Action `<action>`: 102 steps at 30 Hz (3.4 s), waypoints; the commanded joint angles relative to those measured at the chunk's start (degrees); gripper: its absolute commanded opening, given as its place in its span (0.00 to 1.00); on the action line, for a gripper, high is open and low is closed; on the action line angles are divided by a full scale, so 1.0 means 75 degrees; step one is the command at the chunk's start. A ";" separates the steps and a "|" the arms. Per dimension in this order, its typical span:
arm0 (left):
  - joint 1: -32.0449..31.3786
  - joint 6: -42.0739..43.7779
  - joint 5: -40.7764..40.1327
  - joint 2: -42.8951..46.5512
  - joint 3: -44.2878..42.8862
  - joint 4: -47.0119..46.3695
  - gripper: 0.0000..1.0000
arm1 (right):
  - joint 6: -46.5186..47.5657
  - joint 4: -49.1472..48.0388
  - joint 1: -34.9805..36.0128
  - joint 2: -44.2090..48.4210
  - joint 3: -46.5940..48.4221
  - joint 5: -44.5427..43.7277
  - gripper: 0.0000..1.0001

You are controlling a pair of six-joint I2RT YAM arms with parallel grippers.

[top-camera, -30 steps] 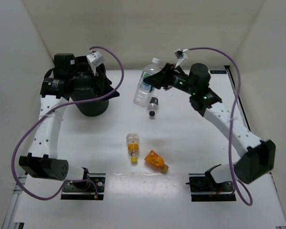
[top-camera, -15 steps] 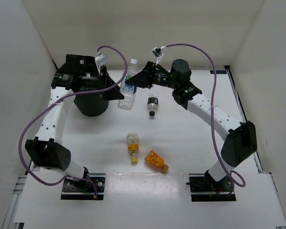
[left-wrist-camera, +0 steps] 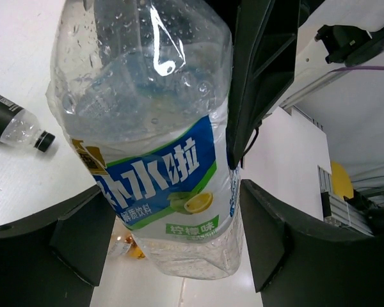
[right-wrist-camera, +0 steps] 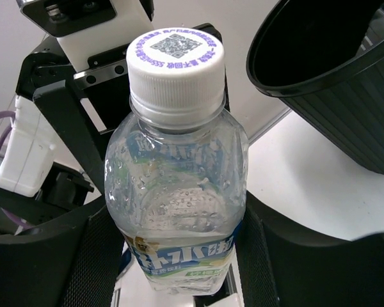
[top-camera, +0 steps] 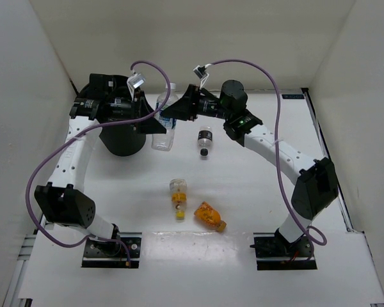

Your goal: Put the plastic bottles in the bin

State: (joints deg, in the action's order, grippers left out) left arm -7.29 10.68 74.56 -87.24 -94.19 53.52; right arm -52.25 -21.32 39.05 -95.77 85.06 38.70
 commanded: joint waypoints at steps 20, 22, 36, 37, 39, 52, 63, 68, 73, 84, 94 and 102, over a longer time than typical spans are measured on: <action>-0.0212 0.0966 -0.9397 0.0453 -0.2240 -0.1064 0.11 | 0.4174 0.6414 0.0126 0.1683 0.1737 -0.3283 1.00; -0.0212 0.1480 -1.0406 0.0360 -0.2312 -0.1391 0.11 | 0.4551 0.7534 0.0359 0.1683 0.1831 -0.3716 1.00; 0.0491 0.2105 -1.1361 -0.1024 -0.1351 -0.1464 0.11 | 0.5021 0.9430 0.2832 0.0886 -0.0582 -0.6286 1.00; 0.0561 0.2034 -1.1360 -0.1105 -0.1282 -0.1464 0.14 | 0.5021 0.9429 0.2914 0.0782 -0.0711 -0.6285 1.00; 0.0562 0.2033 -1.1464 -0.1106 -0.1281 -0.1464 0.24 | 0.5021 0.9358 0.3183 0.0536 -0.1154 -0.6191 1.00; 0.0562 0.1436 -1.1713 -0.0240 -0.0871 -0.1464 1.00 | 0.4751 0.9194 0.3606 -0.0799 -0.1708 -0.5769 1.00; 0.0409 0.1436 -1.1185 0.0757 -0.0332 -0.1464 1.00 | 0.4517 0.9569 0.3606 -0.0966 -0.1884 -0.5791 1.00; 0.0409 0.1295 -1.0892 0.1003 -0.0098 -0.1464 1.00 | 0.4167 0.9569 0.3606 -0.0580 -0.2036 -0.6307 1.00; 0.0409 0.1225 -1.0622 0.1144 0.0136 -0.1393 1.00 | 0.3768 0.9488 0.3606 -0.0357 -0.2317 -0.6497 1.00; 0.0409 0.1225 -1.0259 0.1366 0.0207 -0.1230 1.00 | 0.3919 0.8948 0.3513 0.0217 -0.1885 -0.6554 0.02; 0.0409 0.1553 -0.7904 0.2023 0.0137 -0.0609 1.00 | 0.3615 0.5288 0.0655 0.2468 -0.0536 -0.4131 0.00; 0.0584 0.1553 -0.9060 0.2479 0.0767 -0.0619 1.00 | 0.3723 0.4824 0.0149 -0.0469 0.5317 -0.4243 0.00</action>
State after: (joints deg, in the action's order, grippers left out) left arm -3.95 22.04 10.92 -70.98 -91.31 48.21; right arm -23.66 20.34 39.83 -92.75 114.34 5.89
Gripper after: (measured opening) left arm 0.989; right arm 0.697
